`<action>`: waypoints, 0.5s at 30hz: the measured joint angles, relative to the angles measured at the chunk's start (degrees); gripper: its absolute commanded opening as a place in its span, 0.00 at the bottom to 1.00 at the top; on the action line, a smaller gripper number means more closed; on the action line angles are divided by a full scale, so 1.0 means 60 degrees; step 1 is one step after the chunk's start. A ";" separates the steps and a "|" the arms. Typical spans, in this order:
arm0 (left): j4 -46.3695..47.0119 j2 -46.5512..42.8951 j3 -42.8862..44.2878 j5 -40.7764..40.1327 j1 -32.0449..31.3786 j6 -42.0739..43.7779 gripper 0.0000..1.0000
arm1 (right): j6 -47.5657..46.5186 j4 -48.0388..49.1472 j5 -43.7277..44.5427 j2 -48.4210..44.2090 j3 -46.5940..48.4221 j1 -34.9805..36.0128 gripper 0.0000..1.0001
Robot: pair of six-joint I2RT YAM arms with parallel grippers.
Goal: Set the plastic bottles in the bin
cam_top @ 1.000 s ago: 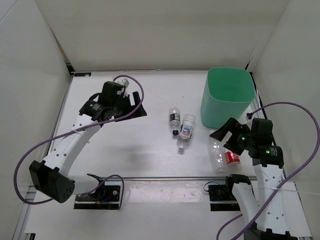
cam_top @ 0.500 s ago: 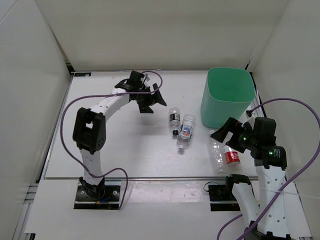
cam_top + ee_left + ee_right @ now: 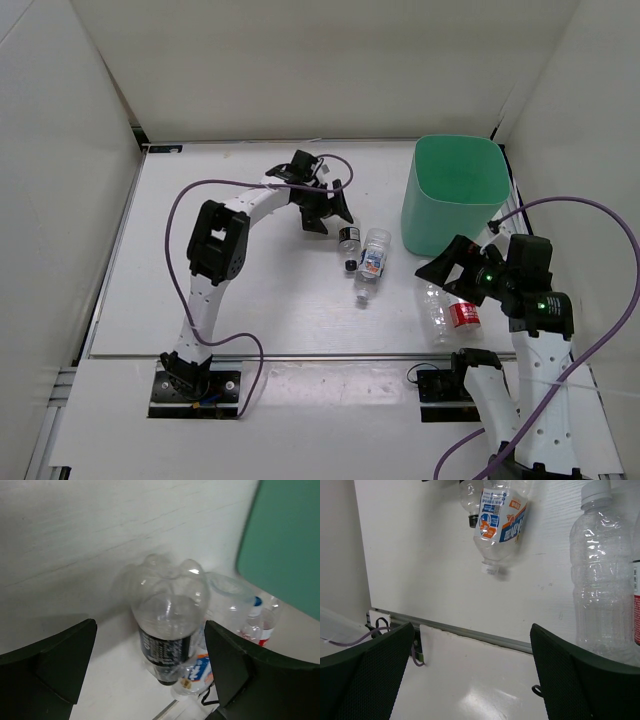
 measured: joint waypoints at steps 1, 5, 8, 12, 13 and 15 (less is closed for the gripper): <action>-0.0036 0.0131 0.0000 -0.0004 -0.0029 0.0011 1.00 | -0.0036 -0.0004 -0.0040 0.0018 0.0000 0.0000 1.00; -0.0080 0.0408 0.0047 0.0153 -0.0229 0.0025 1.00 | -0.0127 -0.0011 -0.0106 0.0208 0.0011 0.0000 1.00; -0.0106 0.0455 0.0160 0.0193 -0.0382 0.0080 0.96 | -0.0204 -0.0011 -0.0098 0.0266 0.0011 0.0000 1.00; -0.0117 0.0583 0.0397 0.0233 -0.0550 0.0080 0.71 | -0.0299 -0.0022 -0.0022 0.0306 0.0011 0.0000 1.00; -0.0131 0.0583 0.0397 0.0244 -0.0572 0.0087 0.66 | -0.0310 -0.0018 0.0000 0.0313 0.0011 0.0000 1.00; -0.0113 0.0583 0.0393 0.0277 -0.0597 0.0138 0.64 | -0.0310 -0.0022 0.0080 0.0328 0.0011 0.0000 1.00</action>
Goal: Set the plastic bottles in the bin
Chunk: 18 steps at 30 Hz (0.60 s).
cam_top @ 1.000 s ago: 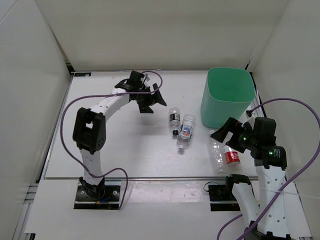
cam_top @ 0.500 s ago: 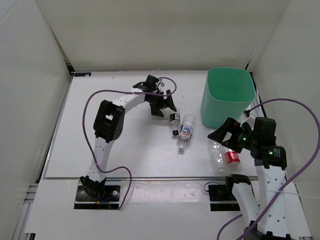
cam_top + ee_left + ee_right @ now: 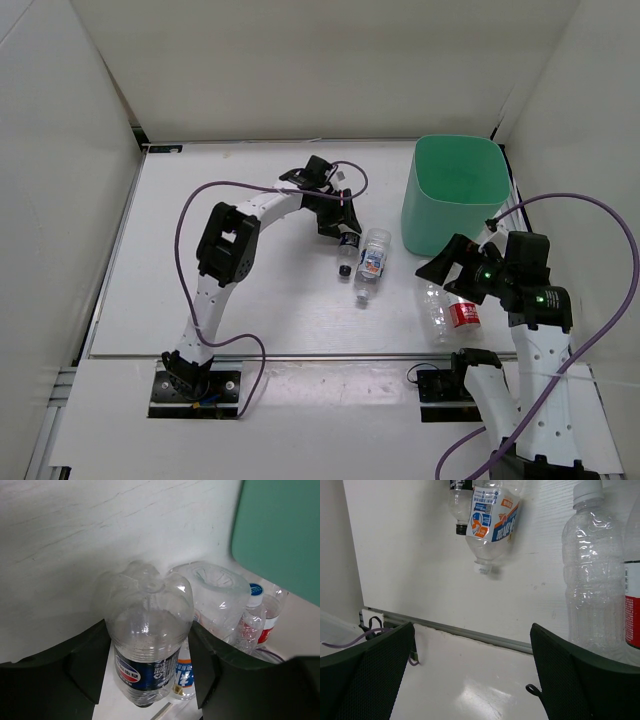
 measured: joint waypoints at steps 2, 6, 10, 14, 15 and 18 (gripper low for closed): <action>0.0069 -0.0084 -0.0164 0.0018 0.0000 0.0004 0.64 | 0.0000 0.0000 0.0106 0.0000 0.0000 0.0000 1.00; 0.0047 -0.0510 -0.0798 0.0018 0.0069 0.0047 0.54 | 0.0011 0.0000 0.0259 -0.0011 0.0000 0.0000 1.00; -0.0157 -0.1024 -0.1191 -0.0313 0.0248 0.0051 0.52 | 0.0015 -0.0040 0.0328 -0.0029 0.0000 0.0000 1.00; -0.0481 -0.1778 -0.0499 -0.1129 0.0597 -0.0149 0.52 | 0.0047 -0.0178 0.0335 -0.0229 0.0000 0.0000 1.00; -0.0641 -0.1832 0.0251 -0.1319 0.0699 -0.0248 0.52 | 0.0055 -0.0215 0.0335 -0.0310 0.0000 0.0000 1.00; -0.0528 -0.1719 0.3147 -0.1716 0.0914 -0.0550 0.52 | 0.0069 -0.0255 0.0342 -0.0583 0.0000 0.0000 1.00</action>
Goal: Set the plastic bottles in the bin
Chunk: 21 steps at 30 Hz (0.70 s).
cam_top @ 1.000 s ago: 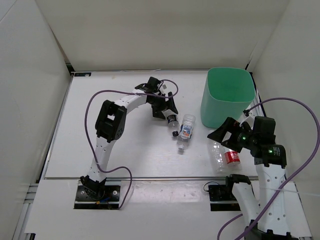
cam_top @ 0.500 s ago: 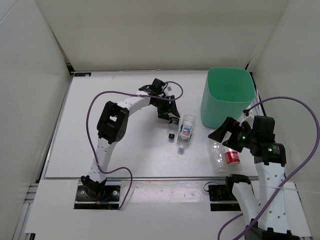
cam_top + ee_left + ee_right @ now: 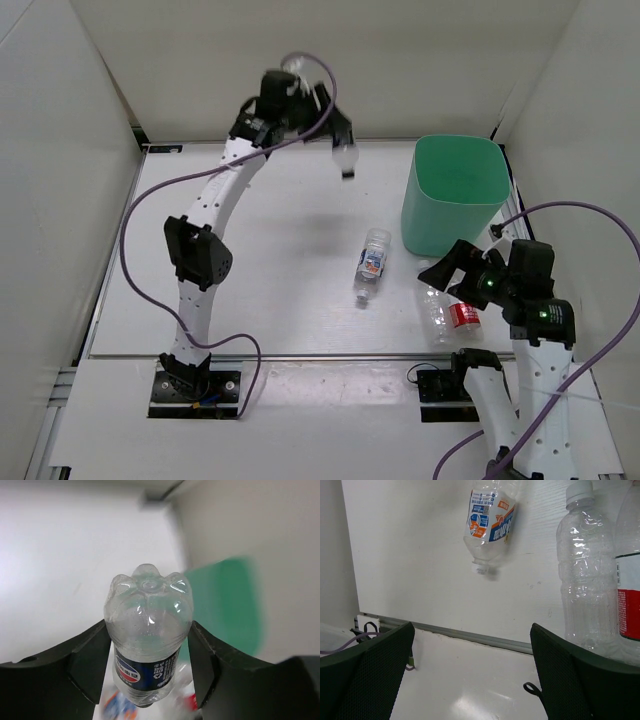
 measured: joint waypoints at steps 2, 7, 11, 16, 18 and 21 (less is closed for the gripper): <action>0.0641 0.0113 0.1894 -0.0109 0.0051 -0.0317 0.52 | 0.0007 -0.0033 0.0018 -0.0168 0.0007 0.0000 1.00; 0.3738 -0.0175 0.3391 -0.0055 -0.0510 -0.1366 0.50 | 0.0004 -0.0415 0.0229 -0.0255 0.0178 0.0000 1.00; 0.5399 0.0488 0.3628 -0.0171 -0.1366 -0.2036 0.50 | -0.0066 -0.0841 0.0441 -0.0313 0.0619 0.0000 1.00; 0.6364 0.1508 0.3202 -0.0729 -0.2109 -0.2586 0.50 | -0.0244 -0.1253 0.0590 -0.0441 0.1494 0.0000 1.00; 0.6521 0.1854 0.3184 -0.0922 -0.2218 -0.2779 0.53 | -0.0284 -0.1428 0.0714 -0.0463 0.1716 0.0000 1.00; 0.6808 0.2171 0.3147 -0.1191 -0.2397 -0.2965 0.57 | -0.0164 -0.1800 0.1166 -0.0535 0.1807 0.0000 1.00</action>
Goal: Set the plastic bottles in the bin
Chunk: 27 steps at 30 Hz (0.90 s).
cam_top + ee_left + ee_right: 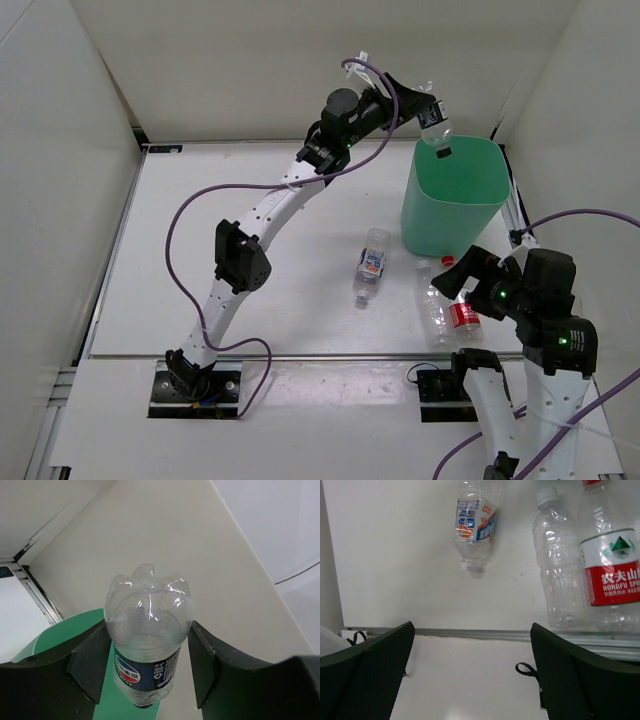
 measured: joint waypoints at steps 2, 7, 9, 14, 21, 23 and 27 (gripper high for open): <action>0.0084 0.0095 0.0000 -0.0106 -0.0109 -0.0055 0.59 | 0.0113 -0.0248 0.0299 -0.0157 -0.0004 0.0000 1.00; 0.0237 0.0160 -0.0015 -0.0142 -0.0608 0.0084 0.73 | 0.0244 -0.0816 0.0867 -0.0940 -0.0004 0.0000 1.00; 0.0262 0.0157 -0.0127 -0.0109 -0.0809 0.0306 0.82 | 0.0251 -0.0885 0.0889 -0.1348 -0.0004 0.0000 1.00; -0.0208 0.0153 -0.0772 -0.0040 -0.1089 0.0980 1.00 | 0.0703 -0.0874 0.1341 -0.1876 -0.0262 0.0000 1.00; -0.1311 -0.0386 -0.1657 -0.0117 -0.0965 0.2051 1.00 | 0.1362 -0.0681 0.2353 -0.0943 -0.1268 0.0000 1.00; -0.1694 -0.1031 -0.2211 -0.0200 -0.0918 0.2415 1.00 | 0.1377 -0.0459 0.2433 -0.0619 -0.1515 0.0000 1.00; -0.2193 -0.3238 -0.3978 -0.0619 -0.0889 0.3304 1.00 | 0.1446 0.0102 0.2371 0.0284 -0.1832 0.0000 0.96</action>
